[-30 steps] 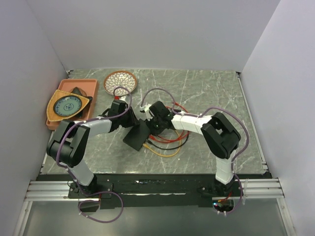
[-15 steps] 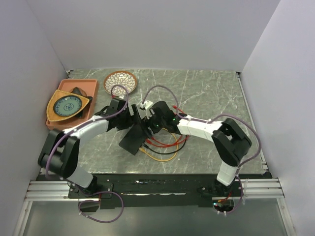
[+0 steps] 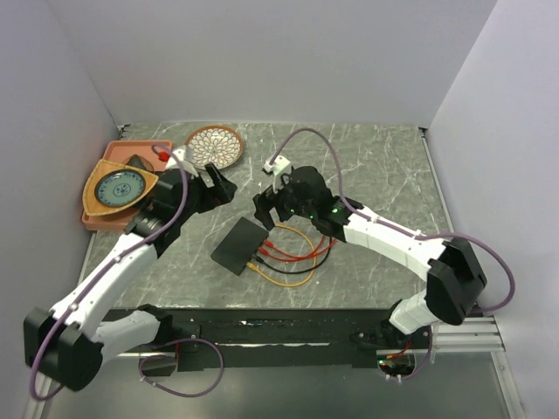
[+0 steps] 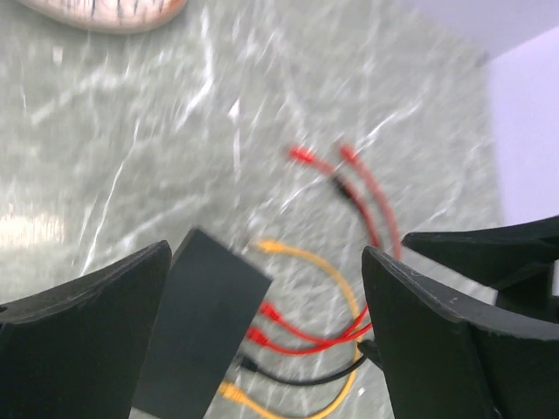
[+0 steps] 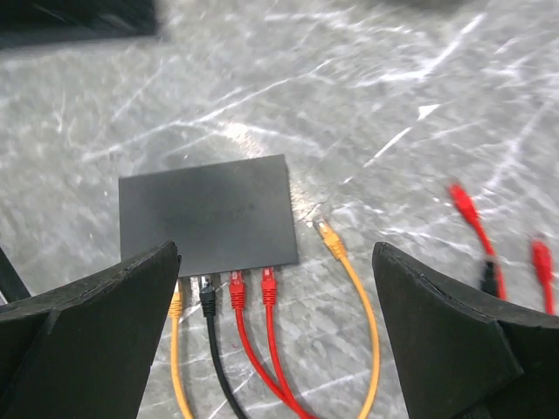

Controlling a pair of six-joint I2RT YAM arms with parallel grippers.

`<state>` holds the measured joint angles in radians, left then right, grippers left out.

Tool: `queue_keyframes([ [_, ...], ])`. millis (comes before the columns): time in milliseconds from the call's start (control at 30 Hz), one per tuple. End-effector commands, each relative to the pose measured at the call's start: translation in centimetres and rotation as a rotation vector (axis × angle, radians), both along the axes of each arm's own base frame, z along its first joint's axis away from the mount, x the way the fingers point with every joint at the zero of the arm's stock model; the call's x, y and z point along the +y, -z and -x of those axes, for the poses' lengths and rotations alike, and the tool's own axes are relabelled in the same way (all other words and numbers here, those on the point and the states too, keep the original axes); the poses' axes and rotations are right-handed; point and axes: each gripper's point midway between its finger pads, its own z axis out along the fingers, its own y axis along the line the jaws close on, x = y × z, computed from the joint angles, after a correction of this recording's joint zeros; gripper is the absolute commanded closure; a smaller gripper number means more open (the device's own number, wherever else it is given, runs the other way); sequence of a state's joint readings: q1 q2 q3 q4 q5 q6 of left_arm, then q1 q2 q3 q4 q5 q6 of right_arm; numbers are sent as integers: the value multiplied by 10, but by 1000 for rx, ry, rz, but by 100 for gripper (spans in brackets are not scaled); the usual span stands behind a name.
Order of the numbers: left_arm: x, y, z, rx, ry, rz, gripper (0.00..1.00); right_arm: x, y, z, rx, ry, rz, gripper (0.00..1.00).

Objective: Insert the plug into the switch port

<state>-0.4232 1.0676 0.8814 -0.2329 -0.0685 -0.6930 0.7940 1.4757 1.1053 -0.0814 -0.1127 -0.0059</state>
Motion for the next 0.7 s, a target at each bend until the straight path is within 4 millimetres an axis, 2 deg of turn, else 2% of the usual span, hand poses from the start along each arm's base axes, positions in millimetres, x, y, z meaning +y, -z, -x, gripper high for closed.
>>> queue_keyframes([
  [0, 10, -42, 1, -167, -38, 34, 4, -25, -49, -13, -75, 175, -56, 1],
  [133, 21, -62, 6, -238, -97, 92, 4, -47, -56, -16, -76, 280, -43, 1],
  [467, 32, -67, 7, -261, -138, 57, 4, -83, -79, -6, -130, 368, -93, 1],
  [667, 22, -64, 9, -275, -44, -2, 4, -102, -78, 2, -138, 415, -99, 1],
])
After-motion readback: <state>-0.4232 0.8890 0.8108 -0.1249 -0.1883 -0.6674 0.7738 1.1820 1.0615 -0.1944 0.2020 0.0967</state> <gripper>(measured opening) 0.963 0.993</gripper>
